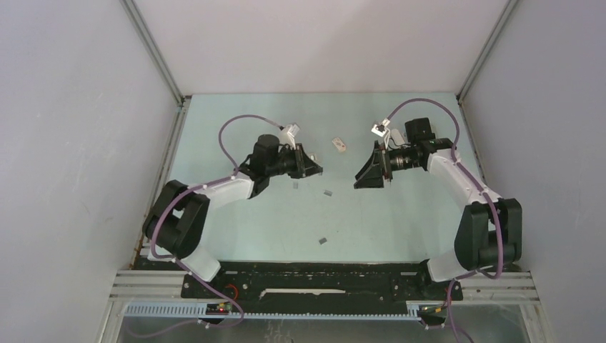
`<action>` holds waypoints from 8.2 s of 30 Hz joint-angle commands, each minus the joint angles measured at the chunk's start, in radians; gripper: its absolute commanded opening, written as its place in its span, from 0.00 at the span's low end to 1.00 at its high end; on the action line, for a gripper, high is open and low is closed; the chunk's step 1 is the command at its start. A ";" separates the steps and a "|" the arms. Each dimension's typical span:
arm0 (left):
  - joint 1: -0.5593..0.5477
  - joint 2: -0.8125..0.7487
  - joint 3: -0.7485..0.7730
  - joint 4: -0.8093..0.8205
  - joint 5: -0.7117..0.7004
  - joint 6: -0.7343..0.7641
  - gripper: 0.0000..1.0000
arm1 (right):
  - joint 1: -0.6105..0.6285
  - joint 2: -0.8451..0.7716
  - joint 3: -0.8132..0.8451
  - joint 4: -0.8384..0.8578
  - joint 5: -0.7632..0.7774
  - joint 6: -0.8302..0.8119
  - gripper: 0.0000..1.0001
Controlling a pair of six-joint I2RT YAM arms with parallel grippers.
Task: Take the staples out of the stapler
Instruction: Pick up the staple from the center of the board, then place the staple at the center of the board, then pick up the staple from the center of the board.
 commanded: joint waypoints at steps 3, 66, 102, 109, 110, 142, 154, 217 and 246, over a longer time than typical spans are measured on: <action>-0.006 -0.014 -0.152 0.664 0.179 -0.444 0.05 | 0.047 0.020 -0.052 0.300 -0.084 0.335 0.75; -0.024 0.082 -0.230 1.122 0.117 -0.722 0.47 | 0.124 0.051 -0.184 1.069 -0.009 1.094 0.11; 0.141 -0.693 -0.471 0.153 -0.195 0.074 0.59 | 0.356 0.353 0.015 -0.053 1.040 -0.005 0.24; 0.141 -0.705 -0.492 0.165 -0.197 0.065 0.59 | 0.363 0.387 0.039 -0.077 1.053 -0.003 0.34; 0.141 -0.706 -0.494 0.166 -0.197 0.064 0.59 | 0.363 0.389 0.041 -0.078 1.053 -0.003 0.34; 0.142 -0.991 -0.617 0.196 -0.394 0.089 1.00 | 0.325 0.089 -0.097 0.128 0.925 0.118 0.52; 0.142 -0.974 -0.649 0.230 -0.407 0.064 1.00 | 0.363 0.157 -0.100 0.157 1.048 0.179 0.53; 0.147 -0.834 -0.583 0.285 -0.343 -0.053 1.00 | 0.363 0.036 -0.114 0.242 0.972 0.203 0.11; 0.268 -0.517 -0.289 0.090 -0.227 -0.170 1.00 | 0.341 0.117 0.245 0.032 0.859 0.218 0.11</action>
